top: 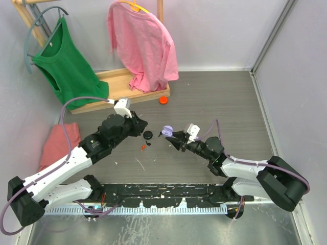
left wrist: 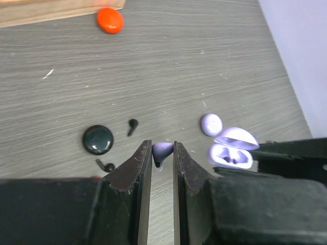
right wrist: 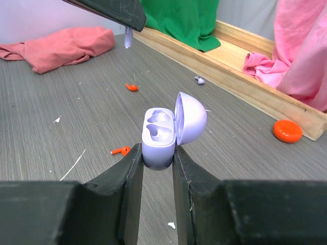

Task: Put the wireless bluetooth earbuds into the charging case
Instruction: Place the earbud in the charging case.

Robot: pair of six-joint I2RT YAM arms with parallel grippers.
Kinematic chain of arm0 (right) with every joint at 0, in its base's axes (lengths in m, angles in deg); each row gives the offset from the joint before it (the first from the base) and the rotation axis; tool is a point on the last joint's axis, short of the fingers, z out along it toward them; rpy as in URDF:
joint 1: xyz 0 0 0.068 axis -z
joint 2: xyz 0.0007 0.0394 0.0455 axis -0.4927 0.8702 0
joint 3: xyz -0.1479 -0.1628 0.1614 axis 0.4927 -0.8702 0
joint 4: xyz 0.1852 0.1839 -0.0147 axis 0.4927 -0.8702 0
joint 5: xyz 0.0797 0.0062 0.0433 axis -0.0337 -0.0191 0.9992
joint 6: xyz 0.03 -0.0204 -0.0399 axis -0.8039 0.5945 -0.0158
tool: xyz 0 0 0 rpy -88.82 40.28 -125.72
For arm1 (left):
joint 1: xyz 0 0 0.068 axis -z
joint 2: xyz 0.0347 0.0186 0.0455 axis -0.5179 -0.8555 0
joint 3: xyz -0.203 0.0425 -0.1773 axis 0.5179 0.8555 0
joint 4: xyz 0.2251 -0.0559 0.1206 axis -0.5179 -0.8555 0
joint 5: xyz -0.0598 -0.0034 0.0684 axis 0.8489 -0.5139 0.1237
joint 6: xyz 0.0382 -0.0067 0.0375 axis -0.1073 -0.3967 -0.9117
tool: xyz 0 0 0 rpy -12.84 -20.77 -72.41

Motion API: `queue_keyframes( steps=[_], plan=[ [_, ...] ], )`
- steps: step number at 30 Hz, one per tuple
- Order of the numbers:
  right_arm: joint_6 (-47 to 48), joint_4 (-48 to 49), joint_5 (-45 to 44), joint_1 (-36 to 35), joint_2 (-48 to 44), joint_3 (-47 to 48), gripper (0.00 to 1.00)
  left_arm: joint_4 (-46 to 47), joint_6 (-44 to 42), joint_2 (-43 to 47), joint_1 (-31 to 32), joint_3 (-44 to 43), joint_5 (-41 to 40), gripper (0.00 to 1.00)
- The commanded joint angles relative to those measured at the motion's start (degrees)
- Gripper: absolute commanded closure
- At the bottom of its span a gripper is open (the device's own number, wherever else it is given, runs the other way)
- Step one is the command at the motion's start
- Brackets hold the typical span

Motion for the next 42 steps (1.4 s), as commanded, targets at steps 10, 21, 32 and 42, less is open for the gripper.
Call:
queue_keyframes(
  steps=[10,21,32,42],
  plan=[
    [4.6,13.9,-0.9,-0.7,2.9,1.4,0.99,17.4,-3.2,0.5,11.3,1.7,-5.0,0.87],
    [4.6,14.9,0.4,-0.8,2.8,1.3,0.99,26.2,-8.3,-5.8,16.2,1.5,-5.0,0.87],
    [5.1,15.0,0.2,-0.9,2.2,0.8,0.99,29.8,-13.1,-8.2,18.6,1.3,-6.6,0.87],
    [5.3,15.0,-0.1,-0.8,1.8,0.5,0.99,30.0,-16.0,-8.3,18.9,0.8,-7.2,0.87]
  ],
)
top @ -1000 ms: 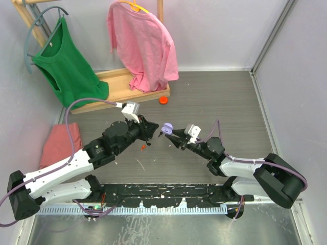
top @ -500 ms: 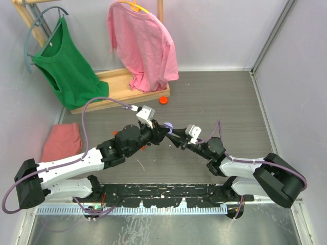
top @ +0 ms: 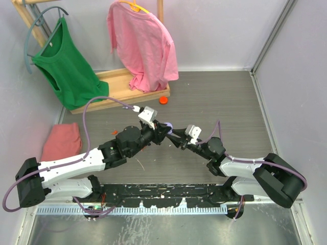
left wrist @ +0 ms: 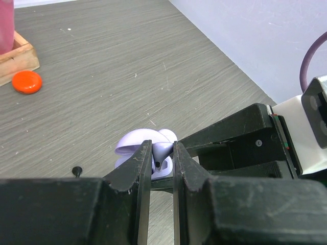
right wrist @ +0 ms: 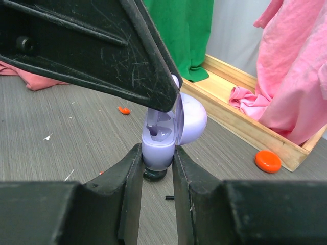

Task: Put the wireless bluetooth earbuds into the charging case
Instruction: Place the earbud in the charging case.

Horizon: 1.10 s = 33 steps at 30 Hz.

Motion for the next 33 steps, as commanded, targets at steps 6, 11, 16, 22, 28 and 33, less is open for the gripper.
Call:
queue_keyframes(
  steps=[6,11,16,22,28,33],
  plan=[
    [1.5,5.2,-0.5,-0.3,-1.8,0.2,0.99,3.2,-2.4,0.2,0.4,-0.6,-2.0,0.87],
    [1.9,5.1,-0.7,-0.4,-2.1,0.1,0.99,2.1,-3.5,0.0,0.4,-0.5,-2.4,0.87],
    [2.0,5.1,-0.8,-0.3,-2.4,0.1,0.99,1.4,-4.0,-0.4,0.5,-0.4,-2.9,0.87],
    [2.0,5.0,-0.5,-0.4,-2.3,0.0,0.99,1.6,-4.1,-1.4,0.8,-0.6,-2.2,0.86],
    [2.4,4.7,-1.1,-0.3,-3.1,-0.4,0.99,0.7,-4.4,-2.4,1.4,-1.0,-3.0,0.83],
    [2.6,4.6,-1.4,-0.3,-3.3,-0.6,0.99,-0.6,-4.0,-2.4,1.9,-1.4,-4.1,0.73]
  ],
)
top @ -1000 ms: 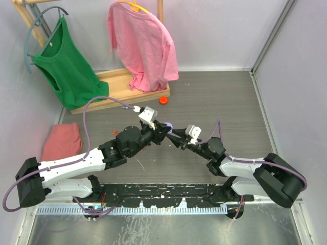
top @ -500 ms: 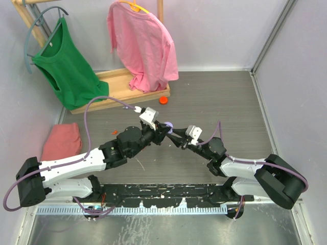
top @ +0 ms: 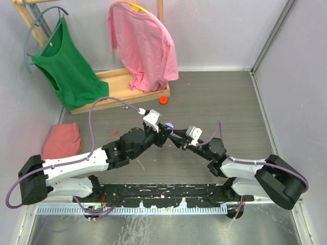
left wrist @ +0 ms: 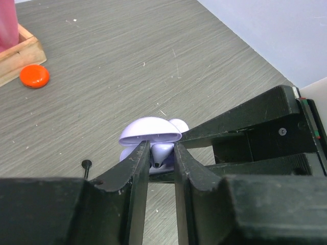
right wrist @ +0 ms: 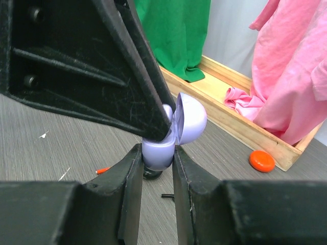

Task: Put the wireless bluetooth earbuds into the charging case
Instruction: Place the earbud in the charging case.

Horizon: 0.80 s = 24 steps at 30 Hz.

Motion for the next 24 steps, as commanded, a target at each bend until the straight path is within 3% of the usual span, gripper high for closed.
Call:
queue_keyframes(
  steps=[1,11,24],
  plan=[
    [1.3,4.9,-1.1,-0.3,-2.0,0.2,0.99,-0.3,-0.4,0.0,0.6,-1.5,-2.2,0.71],
    [1.6,5.5,-2.0,-0.3,-1.5,-0.3,0.99,-5.8,1.7,1.9,0.7,-4.1,-2.8,0.52],
    [2.6,6.2,-6.8,-0.4,-1.4,-2.9,0.99,-28.3,2.6,3.7,-1.2,-15.3,-7.9,0.32]
  ],
)
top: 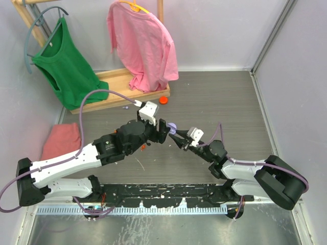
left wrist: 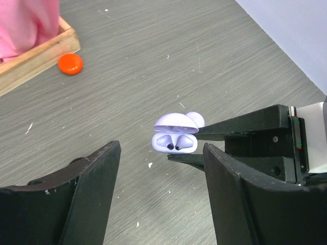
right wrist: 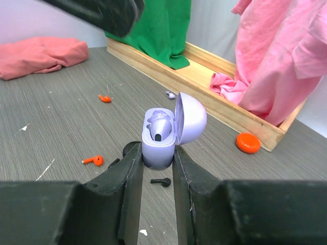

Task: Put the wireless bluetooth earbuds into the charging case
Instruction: Place the earbud in the charging case, then pick up the earbud from the center of the board.

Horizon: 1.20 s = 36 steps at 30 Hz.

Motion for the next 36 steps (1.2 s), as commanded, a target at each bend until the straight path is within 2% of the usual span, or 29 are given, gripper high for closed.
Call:
queue_keyframes(
  steps=[1,6,11,17,22,28,36],
  plan=[
    [1.5,5.4,-3.1,-0.3,-1.1,-0.8,0.99,-8.1,0.6,1.7,-2.3,-3.6,-2.7,0.31],
    [2.0,5.9,-3.6,-0.3,-1.1,-1.8,0.99,-14.4,3.4,-0.2,-9.3,-5.3,0.8,0.3],
    [1.5,7.7,-4.0,-0.4,-0.6,-3.0,0.99,-18.5,4.6,-3.1,-19.0,-6.1,3.9,0.29],
    [0.9,8.7,-3.8,-0.3,-0.5,-3.8,0.99,-20.1,4.3,-11.4,-29.5,-7.7,6.5,0.3],
    [0.7,9.2,-3.8,-0.3,0.5,-4.0,0.99,-18.4,-2.1,-21.1,-34.3,-12.1,7.7,0.3],
    [0.2,10.3,-3.4,-0.3,0.9,-4.4,0.99,-16.1,-9.7,-32.2,-41.3,-17.9,14.8,0.3],
    [-0.8,10.6,-2.0,-0.4,1.7,-4.1,0.99,-11.4,-20.6,-42.1,-46.1,-23.1,22.6,0.31]
  ],
)
